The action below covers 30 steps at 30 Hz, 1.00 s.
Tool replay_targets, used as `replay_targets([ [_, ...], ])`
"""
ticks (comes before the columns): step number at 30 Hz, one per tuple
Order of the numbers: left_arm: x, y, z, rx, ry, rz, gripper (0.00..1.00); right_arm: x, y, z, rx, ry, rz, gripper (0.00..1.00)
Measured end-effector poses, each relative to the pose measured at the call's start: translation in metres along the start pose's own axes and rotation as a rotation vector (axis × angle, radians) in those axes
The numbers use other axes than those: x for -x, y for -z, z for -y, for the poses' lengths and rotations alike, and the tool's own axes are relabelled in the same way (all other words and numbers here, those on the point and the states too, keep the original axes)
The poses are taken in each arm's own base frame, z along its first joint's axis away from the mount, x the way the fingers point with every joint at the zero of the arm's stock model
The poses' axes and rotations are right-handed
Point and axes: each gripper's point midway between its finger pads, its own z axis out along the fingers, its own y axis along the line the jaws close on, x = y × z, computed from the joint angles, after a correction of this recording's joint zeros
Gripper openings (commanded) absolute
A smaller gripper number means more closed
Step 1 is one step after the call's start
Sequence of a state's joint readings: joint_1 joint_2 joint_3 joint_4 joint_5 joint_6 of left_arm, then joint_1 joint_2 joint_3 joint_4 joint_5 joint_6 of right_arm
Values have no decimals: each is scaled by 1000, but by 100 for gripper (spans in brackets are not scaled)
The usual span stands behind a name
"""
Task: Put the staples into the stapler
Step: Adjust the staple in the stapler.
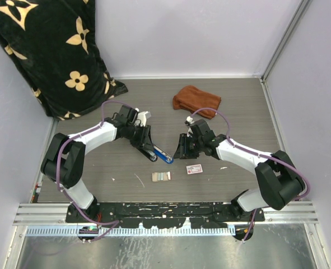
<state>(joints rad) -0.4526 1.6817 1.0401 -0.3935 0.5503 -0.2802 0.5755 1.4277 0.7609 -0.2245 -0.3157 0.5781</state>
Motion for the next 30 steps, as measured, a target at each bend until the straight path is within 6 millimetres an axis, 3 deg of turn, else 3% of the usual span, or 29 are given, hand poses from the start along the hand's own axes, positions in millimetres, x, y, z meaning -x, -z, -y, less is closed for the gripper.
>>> replay_targets([
  [18, -4, -7, -9, 31, 11, -18, 29, 0, 0, 0, 0, 0, 0, 42],
  [30, -5, -8, -8, 41, 3, -20, 31, 0, 0, 0, 0, 0, 0, 42],
])
